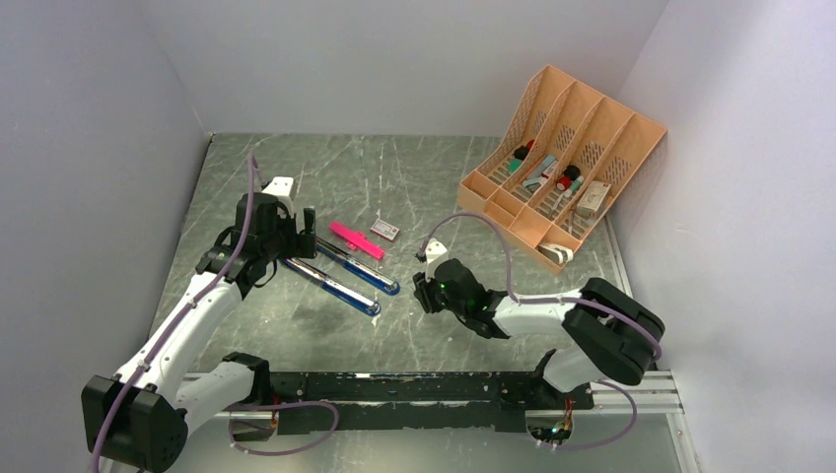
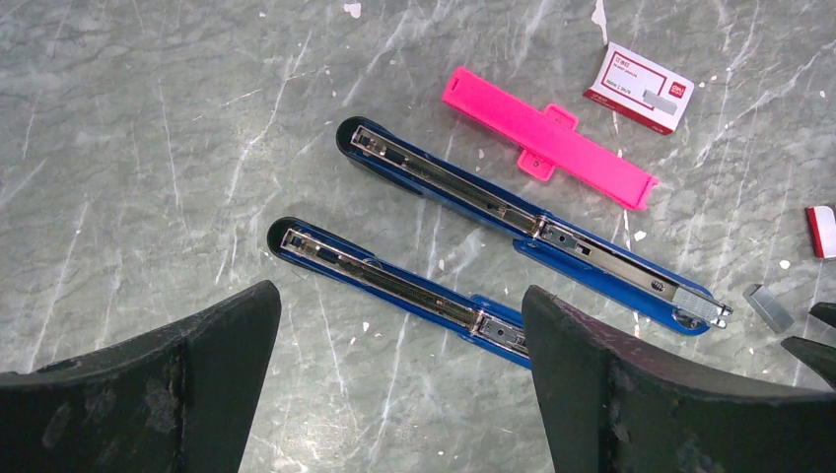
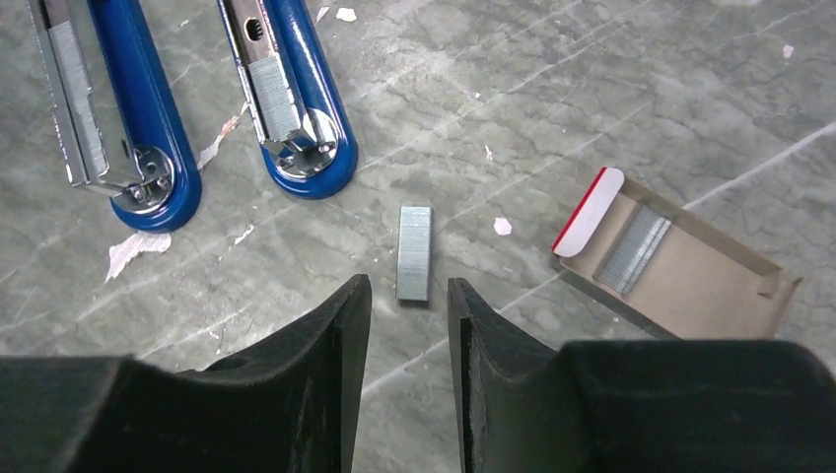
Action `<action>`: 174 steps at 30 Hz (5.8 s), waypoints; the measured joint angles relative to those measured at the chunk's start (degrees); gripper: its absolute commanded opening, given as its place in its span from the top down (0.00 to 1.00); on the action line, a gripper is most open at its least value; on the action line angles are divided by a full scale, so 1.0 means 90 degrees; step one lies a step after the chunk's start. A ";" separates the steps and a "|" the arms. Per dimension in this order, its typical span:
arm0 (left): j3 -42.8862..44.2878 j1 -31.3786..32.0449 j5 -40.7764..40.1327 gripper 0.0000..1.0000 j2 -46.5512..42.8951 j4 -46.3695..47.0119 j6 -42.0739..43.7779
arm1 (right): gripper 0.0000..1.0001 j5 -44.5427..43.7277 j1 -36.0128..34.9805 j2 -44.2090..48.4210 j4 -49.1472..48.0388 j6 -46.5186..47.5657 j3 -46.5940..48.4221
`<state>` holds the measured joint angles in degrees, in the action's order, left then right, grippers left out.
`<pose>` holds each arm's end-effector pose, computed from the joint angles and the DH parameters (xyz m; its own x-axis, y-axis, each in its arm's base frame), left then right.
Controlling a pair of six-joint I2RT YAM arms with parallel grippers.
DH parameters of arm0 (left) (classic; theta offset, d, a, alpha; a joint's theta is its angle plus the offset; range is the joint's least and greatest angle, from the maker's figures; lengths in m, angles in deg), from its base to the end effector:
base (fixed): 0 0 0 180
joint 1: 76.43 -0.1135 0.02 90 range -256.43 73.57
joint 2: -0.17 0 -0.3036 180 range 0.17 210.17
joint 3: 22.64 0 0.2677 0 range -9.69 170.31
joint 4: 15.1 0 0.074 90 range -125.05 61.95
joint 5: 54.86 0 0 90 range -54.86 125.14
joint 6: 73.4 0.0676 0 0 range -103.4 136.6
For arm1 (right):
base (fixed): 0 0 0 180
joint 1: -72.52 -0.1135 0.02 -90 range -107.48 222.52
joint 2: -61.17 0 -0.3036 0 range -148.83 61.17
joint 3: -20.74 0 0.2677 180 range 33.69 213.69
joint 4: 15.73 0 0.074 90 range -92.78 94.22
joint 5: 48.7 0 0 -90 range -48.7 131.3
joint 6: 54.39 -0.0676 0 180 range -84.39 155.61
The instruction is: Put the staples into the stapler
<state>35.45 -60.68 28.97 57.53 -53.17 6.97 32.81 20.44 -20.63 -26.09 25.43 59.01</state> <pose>0.2293 -0.0571 0.2869 -0.6069 -0.0016 -0.7948 0.0873 0.9938 -0.0687 0.1853 0.2216 0.1526 -0.4554 -0.3002 -0.8381 -0.6338 0.7705 0.0684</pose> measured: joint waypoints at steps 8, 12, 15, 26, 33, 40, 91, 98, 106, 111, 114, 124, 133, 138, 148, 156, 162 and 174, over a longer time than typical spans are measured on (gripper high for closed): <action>0.0000 0.0010 0.0000 0.04 0.0000 0.0000 0.0000 | 0.61 -0.0155 0.0000 -0.0498 -0.0381 -0.0068 0.0024; 0.0000 0.0010 0.0000 0.04 0.0000 0.0000 0.0000 | 0.70 -0.0226 0.0000 -0.0707 -0.0430 -0.0073 0.0148; 0.0000 0.0010 0.0000 0.04 0.0000 0.0000 0.0000 | 0.81 -0.0223 0.0005 -0.0814 -0.0488 -0.0080 0.0216; 0.0000 0.0010 0.0000 0.04 0.0000 0.0000 0.0000 | 0.92 0.0012 -0.0005 -0.0002 -0.0223 0.0325 0.0311; 0.0000 0.0010 0.0000 0.04 0.0000 0.0000 0.0000 | 0.92 0.1586 -0.0510 -0.0335 -0.0376 0.1120 0.1496; 0.0000 0.0010 0.0000 0.04 0.0000 0.0000 0.0000 | 0.88 0.2834 -0.1294 -0.2101 -0.0457 0.1596 0.2548; 0.0000 0.0010 0.0002 0.04 0.0000 0.0000 0.0000 | 0.83 0.2970 -0.1542 -0.3201 -0.1139 0.2052 0.2499; 0.0000 0.0010 0.0002 0.04 0.0000 0.0000 0.0000 | 0.94 0.2970 -0.1542 -0.3087 -0.1071 0.2110 0.2426; 0.0000 0.0010 0.0002 0.04 0.0000 0.0000 0.0000 | 1.00 0.3298 -0.1282 -0.2091 -0.0449 0.2140 0.2356; 0.0000 0.0010 0.0002 0.04 0.0000 0.0000 0.0000 | 1.00 0.3147 -0.0520 -0.1362 -0.0493 0.2076 0.2380; 0.0000 0.0010 0.0002 0.04 0.0000 0.0000 0.0000 | 1.00 0.2776 -0.0260 -0.1438 -0.0255 0.2004 0.2572; 0.0000 0.0010 0.0000 0.04 0.0000 0.0000 0.0000 | 1.00 0.1868 -0.0221 -0.2237 0.0838 0.1705 0.3330; 0.0000 0.0010 0.0002 0.04 0.0000 0.0000 0.0002 | 1.00 0.1457 -0.0163 -0.2353 0.1229 0.1447 0.3565; 0.0000 0.0010 0.0002 0.04 0.0000 0.0000 0.0000 | 1.00 0.1423 -0.0112 -0.2392 0.1273 0.1394 0.3689; 0.0000 0.0010 0.0002 0.04 0.0000 0.0000 0.0000 | 1.00 0.1440 -0.0068 -0.2526 0.1389 0.1345 0.3699; 0.0000 0.0010 0.0002 0.04 0.0000 0.0000 0.0002 | 1.00 0.1445 -0.0053 -0.2550 0.1440 0.1341 0.3772; 0.0000 0.0012 0.0002 0.04 0.0000 0.0000 0.0000 | 1.00 0.1462 -0.0053 -0.2577 0.1464 0.1341 0.3772; 0.0000 0.0010 0.0002 0.04 0.0000 0.0000 0.0000 | 1.00 0.1467 -0.0051 -0.2691 0.1537 0.1345 0.3869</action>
<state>35.45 -60.59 28.99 57.53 -53.17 6.97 46.01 19.98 -44.84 -12.26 37.54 93.83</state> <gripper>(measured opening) 0.963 0.166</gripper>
